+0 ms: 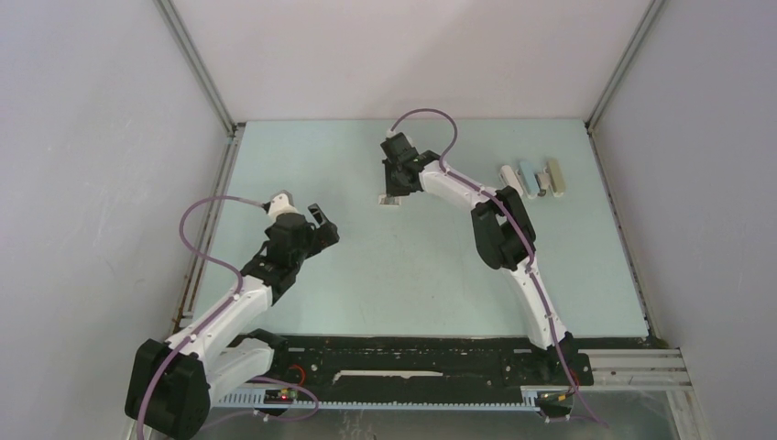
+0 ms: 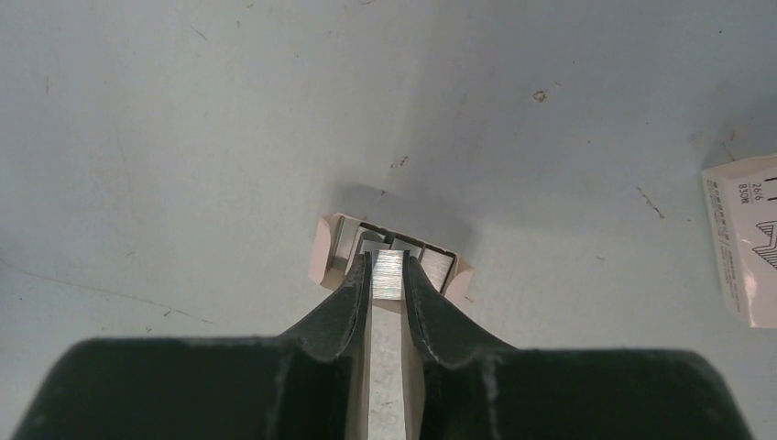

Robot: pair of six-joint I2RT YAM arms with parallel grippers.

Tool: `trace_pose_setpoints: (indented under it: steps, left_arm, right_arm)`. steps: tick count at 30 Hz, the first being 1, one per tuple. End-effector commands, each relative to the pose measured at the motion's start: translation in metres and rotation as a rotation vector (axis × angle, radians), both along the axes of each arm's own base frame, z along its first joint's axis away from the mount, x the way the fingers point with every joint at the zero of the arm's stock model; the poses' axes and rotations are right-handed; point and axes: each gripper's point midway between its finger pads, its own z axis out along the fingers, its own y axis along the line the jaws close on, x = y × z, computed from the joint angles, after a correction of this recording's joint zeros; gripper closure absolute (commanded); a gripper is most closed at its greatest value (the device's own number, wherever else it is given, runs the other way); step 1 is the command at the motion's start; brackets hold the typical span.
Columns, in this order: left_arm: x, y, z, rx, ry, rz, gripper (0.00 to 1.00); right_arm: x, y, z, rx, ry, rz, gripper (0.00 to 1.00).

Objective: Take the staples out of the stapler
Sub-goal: Place the staple in the staple box.

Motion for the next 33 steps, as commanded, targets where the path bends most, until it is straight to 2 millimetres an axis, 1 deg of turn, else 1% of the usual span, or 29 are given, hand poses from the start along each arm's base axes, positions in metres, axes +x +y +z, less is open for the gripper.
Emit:
trace_pose_setpoints:
  steps: [1,7,14,33]
  left_arm:
    - [0.014,-0.004,0.026,-0.036,-0.064,0.009,0.0]
    - [0.013,-0.004,0.024,-0.036,-0.06,0.009,0.0]
    - [0.014,-0.005,0.024,-0.038,-0.059,0.004,0.0]
    - [0.013,-0.005,0.024,-0.045,-0.064,0.005,0.0]
  right_arm:
    - [0.014,0.007,0.018,0.021,-0.065,-0.037,0.8]
    - [0.011,0.006,0.011,0.018,-0.048,-0.038,0.77]
    - [0.007,0.008,0.009,0.022,-0.039,-0.033,0.74]
    - [0.001,0.009,-0.001,0.017,-0.013,-0.024,0.71]
